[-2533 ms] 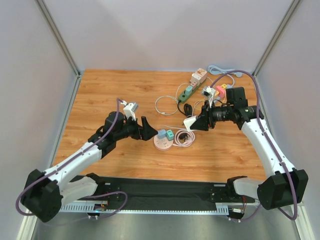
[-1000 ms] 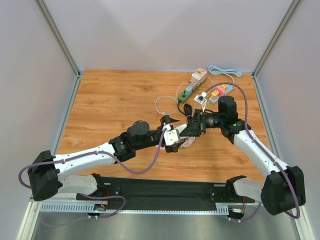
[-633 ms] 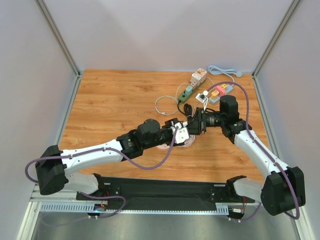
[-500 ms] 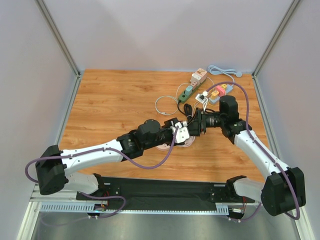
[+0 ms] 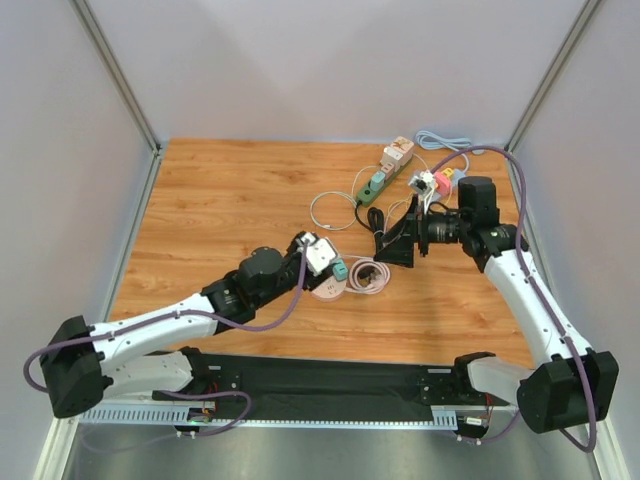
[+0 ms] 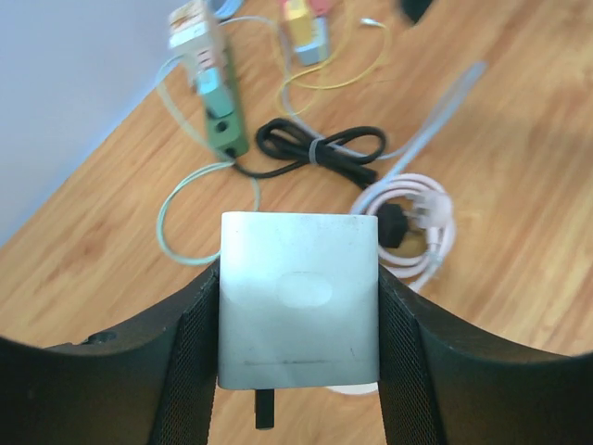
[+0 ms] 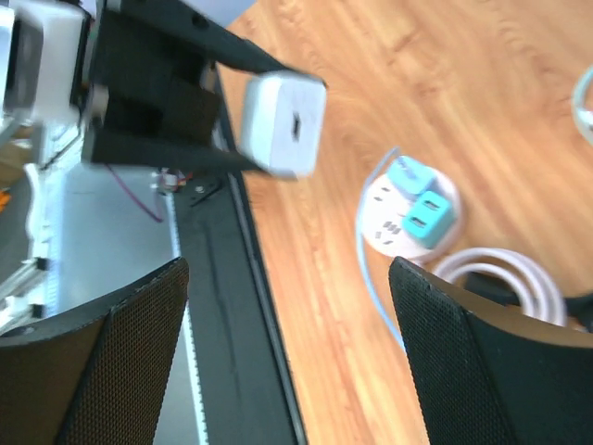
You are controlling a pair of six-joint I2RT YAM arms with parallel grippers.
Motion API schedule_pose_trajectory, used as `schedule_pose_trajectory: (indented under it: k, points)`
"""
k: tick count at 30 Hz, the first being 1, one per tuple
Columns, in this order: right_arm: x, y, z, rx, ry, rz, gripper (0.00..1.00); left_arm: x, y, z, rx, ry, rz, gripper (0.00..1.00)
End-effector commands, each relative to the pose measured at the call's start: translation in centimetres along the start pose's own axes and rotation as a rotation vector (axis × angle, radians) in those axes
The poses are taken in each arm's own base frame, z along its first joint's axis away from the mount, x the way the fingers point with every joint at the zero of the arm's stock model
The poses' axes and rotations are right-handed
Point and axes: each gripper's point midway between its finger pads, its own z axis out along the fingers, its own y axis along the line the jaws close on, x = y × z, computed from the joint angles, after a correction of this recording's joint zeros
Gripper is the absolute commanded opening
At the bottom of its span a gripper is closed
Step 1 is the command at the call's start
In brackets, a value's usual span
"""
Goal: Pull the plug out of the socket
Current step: Place the plug at the center of the board.
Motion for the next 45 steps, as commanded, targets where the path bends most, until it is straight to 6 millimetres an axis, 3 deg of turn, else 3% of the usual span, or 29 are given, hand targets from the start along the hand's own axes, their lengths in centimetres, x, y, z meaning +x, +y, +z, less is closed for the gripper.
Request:
schedule_pose_trajectory:
  k: [1, 2, 7, 10, 12, 13, 15, 16, 17, 19, 20, 26, 28, 29, 31, 32, 34, 37, 40, 45]
  points:
    - [-0.4, -1.1, -1.9, 0.098, 0.019, -0.133, 0.89, -1.8, 4.4, -2.0, -0.169, -0.1, -0.24, 0.0]
    - [-0.2, -1.7, -2.3, 0.126, 0.024, -0.146, 0.9, -0.7, 6.9, -3.2, -0.267, -0.087, -0.293, 0.0]
    - [-0.3, -3.7, -3.9, 0.204, 0.006, -0.15, 0.91, 2.7, 13.1, -6.3, -0.468, -0.056, -0.614, 0.0]
    - [-0.7, -4.7, -5.0, 0.234, -0.028, -0.134, 0.91, 6.7, 18.5, -8.8, -0.626, -0.012, -0.832, 0.0]
    - [-1.1, -5.3, -5.9, 0.247, -0.061, -0.124, 0.91, 8.3, 19.6, -8.7, -0.616, 0.002, -0.935, 0.0]
    - [-1.2, -5.7, -6.5, 0.262, -0.078, -0.109, 0.91, 9.4, 21.5, -9.6, -0.675, -0.012, -1.008, 0.0]
    - [-1.4, -5.8, -7.0, 0.253, -0.101, -0.099, 0.91, 11.4, 23.5, -9.1, -0.703, 0.016, -1.076, 0.0]
    - [-1.6, -5.8, -7.5, 0.259, -0.12, -0.086, 0.91, 11.0, 25.6, -9.4, -0.725, -0.011, -1.09, 0.0]
    - [-1.7, -5.7, -7.6, 0.254, -0.129, -0.089, 0.91, 13.4, 26.4, -8.6, -0.733, 0.04, -1.136, 0.0]
    - [-1.6, -5.5, -7.9, 0.251, -0.141, -0.093, 0.91, 14.8, 27.9, -7.7, -0.741, 0.075, -1.176, 0.0]
    - [-1.5, -5.6, -8.0, 0.255, -0.146, -0.099, 0.91, 16.5, 29.9, -7.5, -0.772, 0.109, -1.196, 0.0]
    - [-0.4, -5.8, -8.4, 0.266, -0.157, -0.103, 0.92, 23.8, 35.4, -6.6, -0.925, 0.303, -1.204, 0.0]
    - [-0.4, -5.9, -8.5, 0.27, -0.158, -0.102, 0.92, 24.2, 37.5, -6.6, -0.955, 0.32, -1.204, 0.0]
    - [-0.5, -5.8, -8.5, 0.27, -0.156, -0.103, 0.92, 26.3, 37.4, -6.1, -0.956, 0.368, -1.225, 0.0]
    - [-0.5, -6.0, -8.6, 0.269, -0.153, -0.107, 0.92, 26.5, 39.1, -6.1, -0.979, 0.399, -1.216, 0.0]
    - [-0.5, -5.9, -8.6, 0.267, -0.153, -0.104, 0.92, 28.2, 39.0, -5.8, -0.983, 0.444, -1.221, 0.0]
    - [-0.3, -6.0, -8.5, 0.257, -0.149, -0.093, 0.92, 28.2, 40.6, -6.2, -1.028, 0.479, -1.177, 0.0]
    - [-0.3, -5.8, -8.4, 0.245, -0.146, -0.09, 0.92, 30.6, 41.6, -6.7, -1.08, 0.584, -1.118, 0.0]
    - [-0.4, -5.7, -8.4, 0.243, -0.145, -0.099, 0.92, 31.0, 42.8, -7.2, -1.108, 0.624, -1.064, 0.0]
    - [-0.2, -5.9, -8.5, 0.249, -0.136, -0.099, 0.92, 32.7, 43.3, -7.2, -1.099, 0.683, -1.016, 0.01]
